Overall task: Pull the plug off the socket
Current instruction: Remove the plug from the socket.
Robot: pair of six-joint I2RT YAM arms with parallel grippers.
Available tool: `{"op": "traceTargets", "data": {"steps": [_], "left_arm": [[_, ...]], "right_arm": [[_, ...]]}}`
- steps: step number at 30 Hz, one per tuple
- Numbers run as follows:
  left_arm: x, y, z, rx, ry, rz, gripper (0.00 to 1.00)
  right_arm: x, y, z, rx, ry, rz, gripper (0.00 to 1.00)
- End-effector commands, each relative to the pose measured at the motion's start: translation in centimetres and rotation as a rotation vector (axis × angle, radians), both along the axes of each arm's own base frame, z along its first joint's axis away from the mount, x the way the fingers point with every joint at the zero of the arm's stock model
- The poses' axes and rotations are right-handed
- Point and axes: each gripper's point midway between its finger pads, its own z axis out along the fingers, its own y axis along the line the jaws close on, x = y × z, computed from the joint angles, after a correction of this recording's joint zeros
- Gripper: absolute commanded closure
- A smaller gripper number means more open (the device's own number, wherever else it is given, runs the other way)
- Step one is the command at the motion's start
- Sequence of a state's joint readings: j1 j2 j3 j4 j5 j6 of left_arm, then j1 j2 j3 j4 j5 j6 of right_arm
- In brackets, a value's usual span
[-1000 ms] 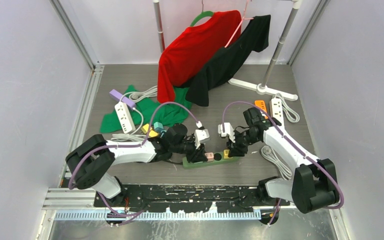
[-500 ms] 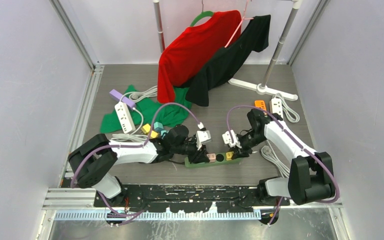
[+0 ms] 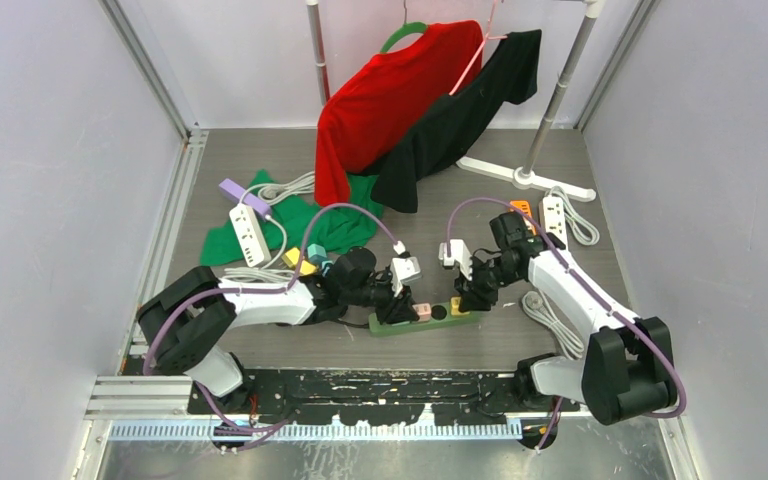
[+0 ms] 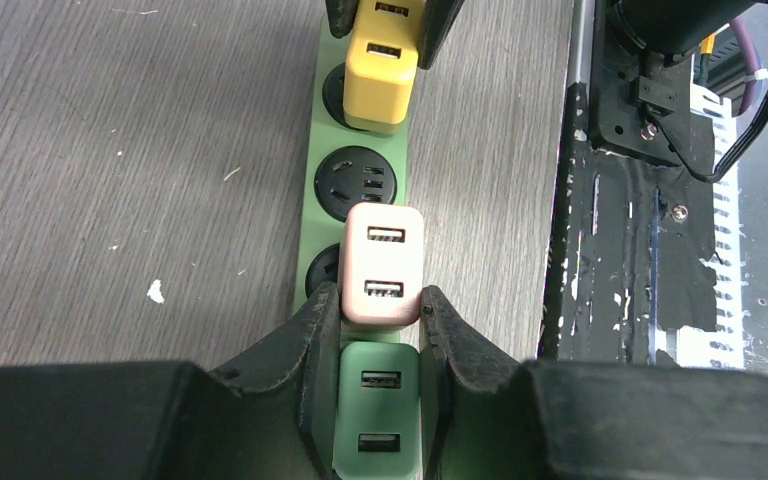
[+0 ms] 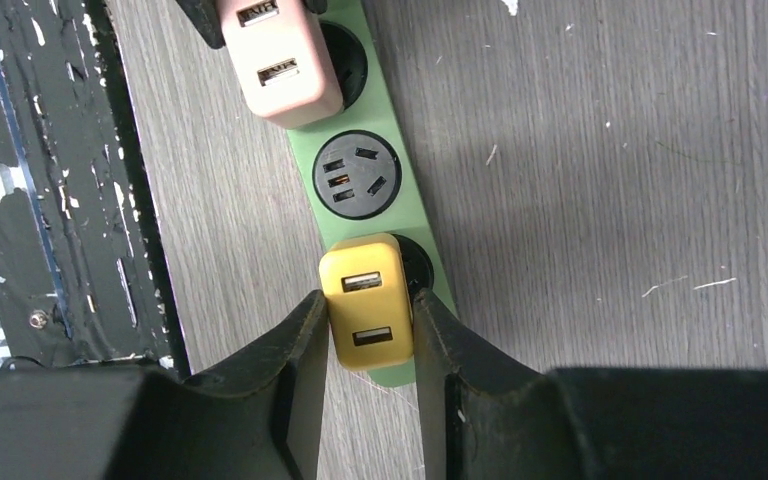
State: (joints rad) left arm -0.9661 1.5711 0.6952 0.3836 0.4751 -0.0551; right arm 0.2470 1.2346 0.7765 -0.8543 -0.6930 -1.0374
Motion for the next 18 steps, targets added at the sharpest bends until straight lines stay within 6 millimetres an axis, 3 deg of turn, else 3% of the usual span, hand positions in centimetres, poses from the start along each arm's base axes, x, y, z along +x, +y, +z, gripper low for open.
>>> {"op": "traceTargets", "data": {"steps": [1,5,8,11,15,18], "left_arm": [[-1.2,2.3,-5.1,0.159,0.089,0.029,1.0],[-1.2,2.6,-5.2,0.16,0.09,0.032,1.0],[-1.2,2.5,-5.1,0.156,0.091,0.029,1.0],[-1.2,2.3,-5.1,0.155,0.096,0.03,1.0],[-1.2,2.1,-5.4,0.158,0.115,0.032,1.0],[-1.3,2.1,-5.7,0.162,0.126,0.034,1.0]], "right_arm": [[4.5,1.3,3.7,0.13,-0.189,0.012,0.99],[-2.2,2.0,3.4,0.247,-0.168,0.376,0.98],[-4.1,3.1,4.0,0.35,-0.161,0.461,0.98],[-3.6,4.7,4.5,0.376,-0.156,0.452,0.99],[-0.6,6.3,5.7,0.414,-0.121,0.256,0.99],[1.7,6.1,5.7,0.366,-0.142,0.143,0.99]]}}
